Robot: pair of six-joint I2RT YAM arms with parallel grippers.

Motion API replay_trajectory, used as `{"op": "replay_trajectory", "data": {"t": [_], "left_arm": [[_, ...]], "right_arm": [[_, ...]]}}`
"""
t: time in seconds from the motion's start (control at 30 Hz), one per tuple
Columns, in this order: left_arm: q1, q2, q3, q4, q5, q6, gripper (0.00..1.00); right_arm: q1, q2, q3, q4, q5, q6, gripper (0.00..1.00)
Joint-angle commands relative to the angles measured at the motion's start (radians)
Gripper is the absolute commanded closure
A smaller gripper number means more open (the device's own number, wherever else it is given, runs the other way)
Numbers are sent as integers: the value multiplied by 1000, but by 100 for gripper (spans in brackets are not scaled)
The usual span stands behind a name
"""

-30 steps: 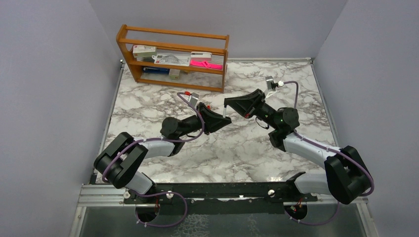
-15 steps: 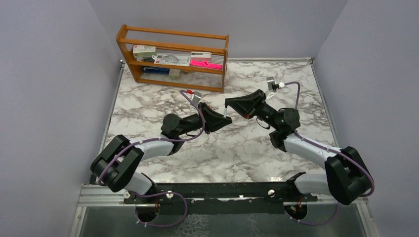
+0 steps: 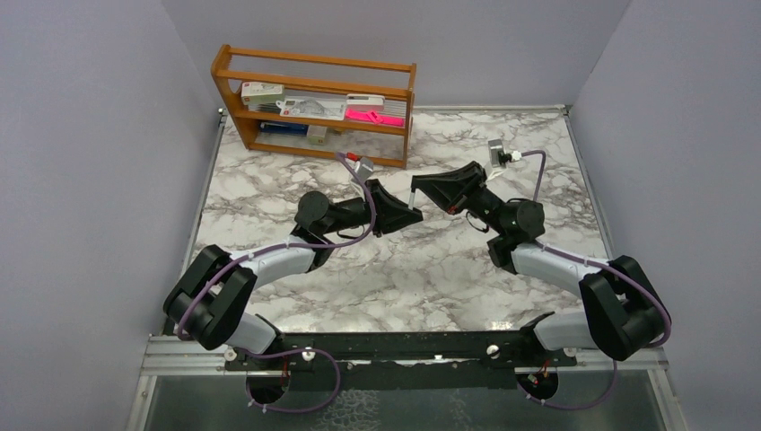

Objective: Insert the pens into the pen caps

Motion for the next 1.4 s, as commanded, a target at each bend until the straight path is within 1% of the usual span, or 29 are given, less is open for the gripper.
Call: {"op": "replay_trajectory", "data": {"t": [0.0, 0.17, 0.27, 0.4, 0.43, 0.5, 0.53, 0.57, 0.67, 0.73, 0.77, 0.93, 1.03, 1.1, 1.23, 1.37], "left_arm": [[36, -109, 117, 192, -125, 61, 100], [36, -127, 55, 51, -58, 146, 100], [36, -150, 11, -38, -50, 208, 100], [36, -183, -34, -159, -74, 297, 100], [36, -189, -40, -183, -80, 315, 100], [36, -199, -53, -220, -97, 341, 100], [36, -202, -60, -230, -107, 349, 100], [36, -205, -65, -241, -121, 352, 100], [36, -207, -70, -299, -192, 369, 100], [36, -204, -73, -329, -245, 373, 100], [36, -203, -74, -343, -273, 374, 100], [36, -144, -15, -514, -422, 381, 100], [36, -77, 52, -686, -559, 382, 100], [36, -36, 91, -778, -649, 385, 100], [36, 57, 209, -989, -764, 402, 100], [36, 120, 263, -1076, -858, 408, 100]], "right_arm": [[47, 46, -83, -246, -290, 6, 99], [47, 24, -65, -201, -240, 47, 99], [46, 1, -32, -200, -222, 52, 99], [40, -29, 5, -223, -180, 47, 99], [38, -35, 12, -234, -173, 39, 97], [32, -50, 19, -256, -147, 22, 90], [30, -58, 20, -271, -133, 12, 86], [27, -67, 20, -293, -115, 3, 80], [23, -101, 16, -377, -54, -47, 62], [21, -132, 12, -455, -8, -85, 55], [21, -150, 12, -500, 15, -108, 54], [20, -239, 13, -725, 164, -224, 54], [21, -271, 30, -842, 212, -287, 54], [21, -284, 33, -878, 225, -315, 54], [20, -288, 36, -920, 227, -344, 55], [21, -271, 22, -922, 210, -347, 56]]}}
